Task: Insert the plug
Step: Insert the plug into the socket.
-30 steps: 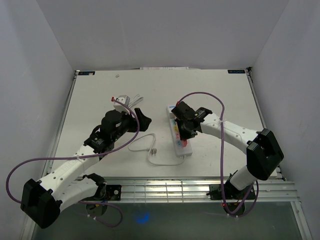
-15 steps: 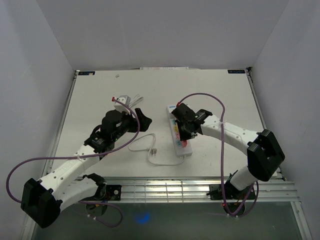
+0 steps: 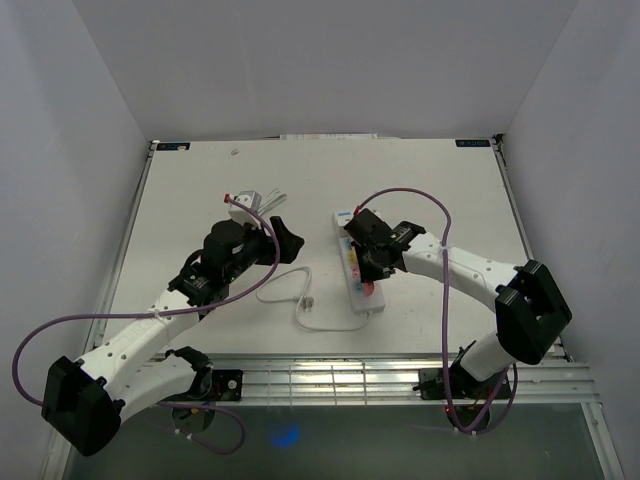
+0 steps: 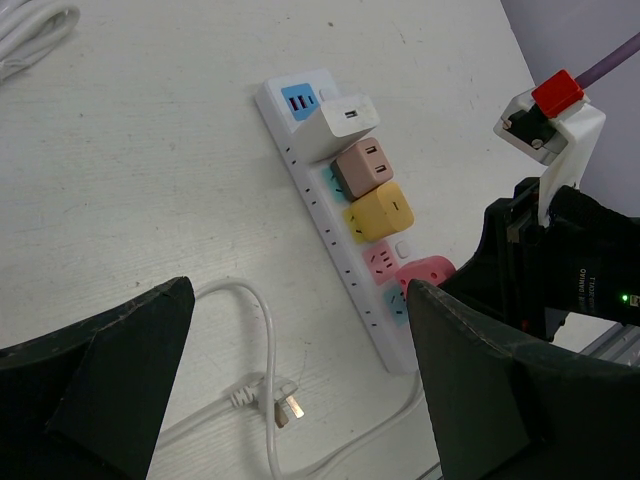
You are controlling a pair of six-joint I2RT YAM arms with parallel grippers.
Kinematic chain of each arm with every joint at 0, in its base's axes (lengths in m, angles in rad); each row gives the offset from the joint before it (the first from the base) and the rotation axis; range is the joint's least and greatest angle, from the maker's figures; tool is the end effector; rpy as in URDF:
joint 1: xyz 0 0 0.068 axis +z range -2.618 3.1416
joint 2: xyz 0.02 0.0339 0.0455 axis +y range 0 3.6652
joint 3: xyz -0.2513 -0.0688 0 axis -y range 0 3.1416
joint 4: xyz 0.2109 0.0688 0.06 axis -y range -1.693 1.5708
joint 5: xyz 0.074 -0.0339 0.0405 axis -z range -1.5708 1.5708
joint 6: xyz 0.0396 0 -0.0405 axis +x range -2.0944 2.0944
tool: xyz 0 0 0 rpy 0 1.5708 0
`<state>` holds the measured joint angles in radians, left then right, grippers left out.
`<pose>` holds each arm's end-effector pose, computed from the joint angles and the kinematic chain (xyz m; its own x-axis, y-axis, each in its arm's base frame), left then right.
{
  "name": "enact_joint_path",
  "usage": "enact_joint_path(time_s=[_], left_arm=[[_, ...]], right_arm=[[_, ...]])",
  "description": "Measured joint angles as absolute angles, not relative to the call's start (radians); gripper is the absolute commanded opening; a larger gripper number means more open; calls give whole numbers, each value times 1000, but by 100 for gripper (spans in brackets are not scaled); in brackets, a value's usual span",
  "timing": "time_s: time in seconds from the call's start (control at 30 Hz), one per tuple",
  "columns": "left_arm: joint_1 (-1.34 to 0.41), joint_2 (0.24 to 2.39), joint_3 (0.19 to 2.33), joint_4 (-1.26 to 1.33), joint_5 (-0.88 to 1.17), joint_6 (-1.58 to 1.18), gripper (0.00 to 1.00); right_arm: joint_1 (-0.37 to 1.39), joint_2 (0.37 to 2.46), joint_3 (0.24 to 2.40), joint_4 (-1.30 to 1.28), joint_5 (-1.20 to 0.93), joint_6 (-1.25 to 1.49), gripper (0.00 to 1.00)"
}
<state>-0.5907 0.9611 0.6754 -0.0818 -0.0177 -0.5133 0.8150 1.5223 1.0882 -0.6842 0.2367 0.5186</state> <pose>0.1676 -0.1116 0.2768 -0.5267 -0.2380 -0.8161 0.3266 0.8297 -0.4527 0.1944 0.1927 0.2291 -0.8515 -0.2010 -0.4843 -0.2476 0.9683 0.0335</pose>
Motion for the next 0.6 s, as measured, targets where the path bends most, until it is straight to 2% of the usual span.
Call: enact_joint_path(time_s=[0.6], left_arm=[[-591, 976, 675, -81, -15, -513, 98]], right_arm=[[832, 1526, 1068, -646, 268, 522, 8]])
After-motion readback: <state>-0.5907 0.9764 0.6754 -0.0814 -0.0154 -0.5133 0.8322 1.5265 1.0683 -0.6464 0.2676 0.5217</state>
